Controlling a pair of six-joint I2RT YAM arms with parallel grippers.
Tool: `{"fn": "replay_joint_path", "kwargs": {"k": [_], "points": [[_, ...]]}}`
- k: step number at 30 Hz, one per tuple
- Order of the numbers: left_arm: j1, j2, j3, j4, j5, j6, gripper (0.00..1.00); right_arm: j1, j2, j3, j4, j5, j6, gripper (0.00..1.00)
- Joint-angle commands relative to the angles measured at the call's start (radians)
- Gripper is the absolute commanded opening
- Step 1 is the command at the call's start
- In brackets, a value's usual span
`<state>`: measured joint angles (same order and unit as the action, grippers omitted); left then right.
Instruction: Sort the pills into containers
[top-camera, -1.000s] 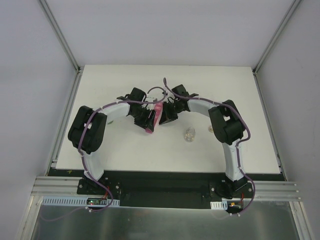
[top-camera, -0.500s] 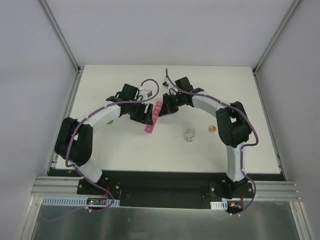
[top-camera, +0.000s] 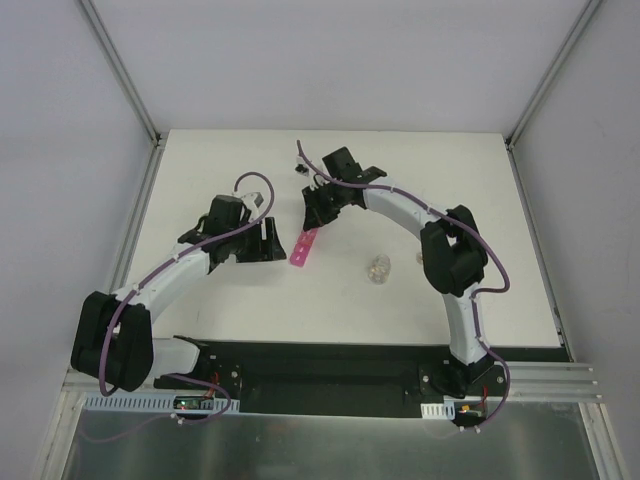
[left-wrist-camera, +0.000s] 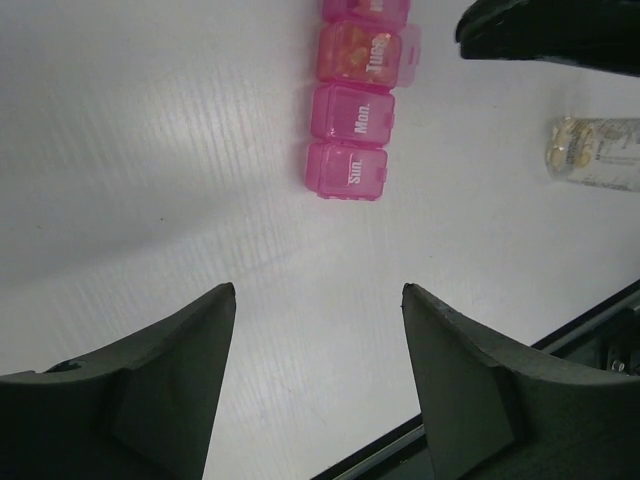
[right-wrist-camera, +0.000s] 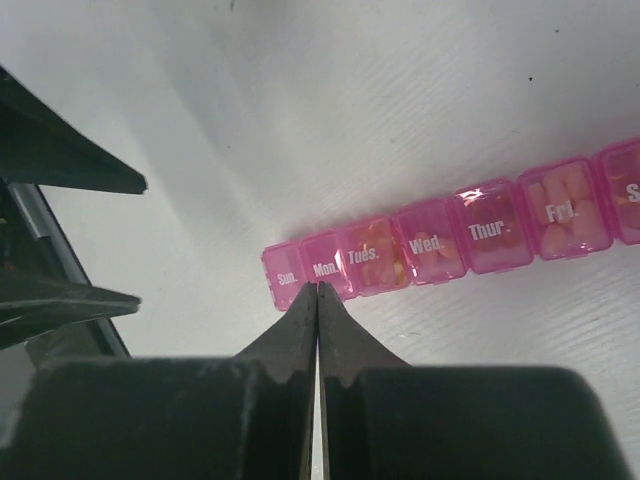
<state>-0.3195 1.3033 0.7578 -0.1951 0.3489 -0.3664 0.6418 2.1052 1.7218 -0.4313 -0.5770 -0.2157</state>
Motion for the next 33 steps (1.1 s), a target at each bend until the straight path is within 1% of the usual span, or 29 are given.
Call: {"fn": "replay_joint_path", "kwargs": {"k": [1, 13, 20, 30, 33], "points": [[0.002, -0.082, -0.012, 0.045, -0.022, -0.042, 0.66, 0.01, 0.039, 0.079, -0.102, 0.091, -0.082, 0.01], [0.03, -0.191, -0.067, 0.003, -0.051, -0.016, 0.68, 0.042, 0.072, 0.117, -0.139, 0.124, -0.108, 0.0], [0.036, -0.217, -0.077, -0.012, -0.045, -0.005, 0.68, 0.058, 0.098, 0.145, -0.161, 0.146, -0.119, 0.0], [0.043, -0.242, -0.08, -0.023, -0.034, 0.004, 0.68, 0.082, 0.157, 0.19, -0.244, 0.232, -0.149, 0.01], [0.045, -0.249, -0.08, -0.026, -0.028, 0.006, 0.68, 0.091, 0.197, 0.235, -0.297, 0.256, -0.149, 0.01]]}}
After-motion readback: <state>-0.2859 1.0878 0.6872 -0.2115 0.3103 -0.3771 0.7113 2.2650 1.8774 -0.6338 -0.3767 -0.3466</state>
